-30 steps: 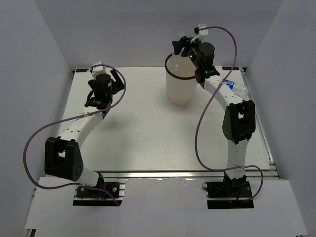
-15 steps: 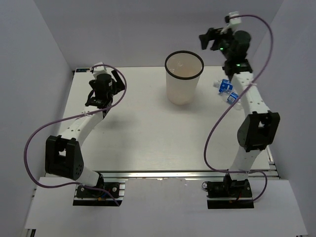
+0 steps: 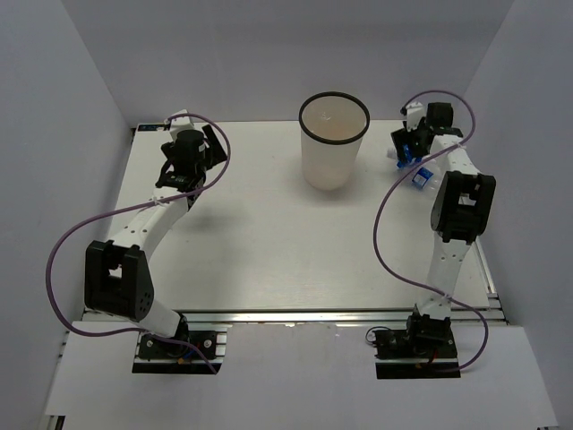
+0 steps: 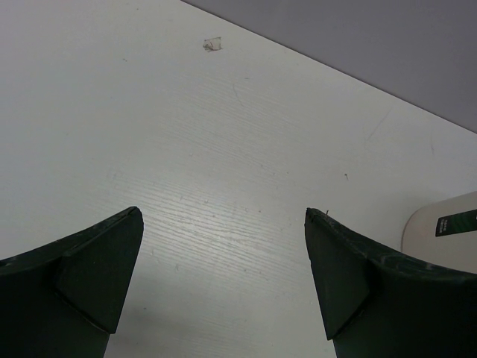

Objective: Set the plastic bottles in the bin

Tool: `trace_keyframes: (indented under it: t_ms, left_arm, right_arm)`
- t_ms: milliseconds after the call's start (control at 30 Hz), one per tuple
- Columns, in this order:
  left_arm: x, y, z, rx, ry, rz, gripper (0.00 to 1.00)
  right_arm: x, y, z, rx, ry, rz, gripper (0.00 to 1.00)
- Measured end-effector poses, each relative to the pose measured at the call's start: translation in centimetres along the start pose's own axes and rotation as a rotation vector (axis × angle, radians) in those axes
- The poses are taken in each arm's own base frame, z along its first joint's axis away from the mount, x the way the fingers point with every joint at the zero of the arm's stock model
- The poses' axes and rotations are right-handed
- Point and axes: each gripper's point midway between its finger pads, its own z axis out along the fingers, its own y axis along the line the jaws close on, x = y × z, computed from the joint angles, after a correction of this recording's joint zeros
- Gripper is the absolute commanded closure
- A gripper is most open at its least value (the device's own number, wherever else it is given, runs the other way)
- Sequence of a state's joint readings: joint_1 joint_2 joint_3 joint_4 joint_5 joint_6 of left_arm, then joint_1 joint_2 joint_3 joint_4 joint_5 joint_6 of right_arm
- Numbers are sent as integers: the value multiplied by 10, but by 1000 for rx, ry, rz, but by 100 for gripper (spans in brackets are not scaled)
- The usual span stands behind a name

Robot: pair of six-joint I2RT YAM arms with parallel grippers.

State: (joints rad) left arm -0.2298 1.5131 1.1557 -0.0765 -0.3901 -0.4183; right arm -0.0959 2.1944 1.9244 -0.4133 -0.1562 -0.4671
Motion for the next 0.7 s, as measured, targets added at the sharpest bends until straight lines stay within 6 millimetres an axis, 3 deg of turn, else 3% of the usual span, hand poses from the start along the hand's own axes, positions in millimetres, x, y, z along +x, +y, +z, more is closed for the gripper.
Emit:
trace_keyframes:
  t_ms: [100,300,533,700]
  left_arm:
    - [0,1,0,-2,-1,-1,2]
    - [4,3,4,-11,8,3,2]
    - [18,7,13,-30,42,18,2]
    - [19,7,13,-31,45,19,2]
  right_arm:
    - [53,-5,24,25,149,-25,11]
    - [65,-26,24,95,177,-35,12]
    - [104,-10,31,60,252,15,13]
    - [103,-10,29,76,235,43,13]
